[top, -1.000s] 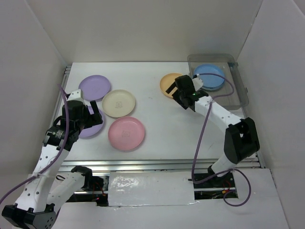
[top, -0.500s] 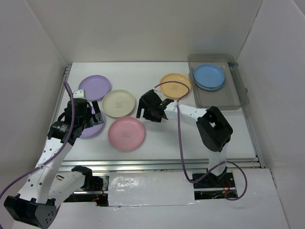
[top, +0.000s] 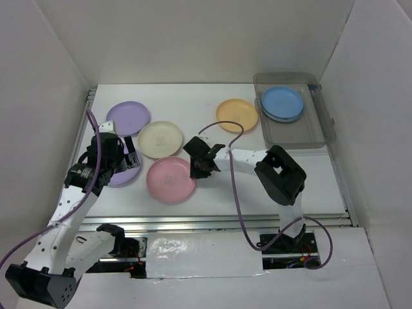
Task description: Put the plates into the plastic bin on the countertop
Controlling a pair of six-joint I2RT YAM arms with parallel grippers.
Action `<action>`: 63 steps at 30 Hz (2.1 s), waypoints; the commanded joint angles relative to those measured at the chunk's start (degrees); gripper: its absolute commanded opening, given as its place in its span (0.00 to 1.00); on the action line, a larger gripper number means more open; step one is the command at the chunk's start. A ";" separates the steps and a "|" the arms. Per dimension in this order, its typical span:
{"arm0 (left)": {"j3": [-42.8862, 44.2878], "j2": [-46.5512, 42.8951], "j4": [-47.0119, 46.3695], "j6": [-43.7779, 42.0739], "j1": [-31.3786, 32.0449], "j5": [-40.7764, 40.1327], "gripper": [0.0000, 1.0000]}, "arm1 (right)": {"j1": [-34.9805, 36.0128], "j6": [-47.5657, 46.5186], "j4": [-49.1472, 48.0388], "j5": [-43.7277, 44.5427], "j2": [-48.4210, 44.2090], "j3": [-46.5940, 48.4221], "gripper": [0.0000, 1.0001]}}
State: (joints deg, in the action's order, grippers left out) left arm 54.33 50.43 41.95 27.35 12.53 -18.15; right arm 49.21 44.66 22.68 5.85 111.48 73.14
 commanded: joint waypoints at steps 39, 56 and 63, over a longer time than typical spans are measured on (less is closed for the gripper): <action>0.34 2.65 -4.16 -4.15 0.21 10.94 0.99 | -69.08 13.16 0.45 -17.98 7.34 27.49 0.00; 1.74 8.61 -3.02 -3.27 0.12 11.64 0.99 | -51.51 1.65 -2.10 -7.34 -18.13 15.14 1.00; 0.88 15.65 -8.62 14.46 0.21 15.53 0.99 | -34.13 -0.46 -8.96 -8.13 -34.39 -5.71 1.00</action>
State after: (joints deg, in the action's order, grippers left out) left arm 54.74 64.36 38.37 32.40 12.58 -4.12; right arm 10.39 46.57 16.95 -3.77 79.46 73.36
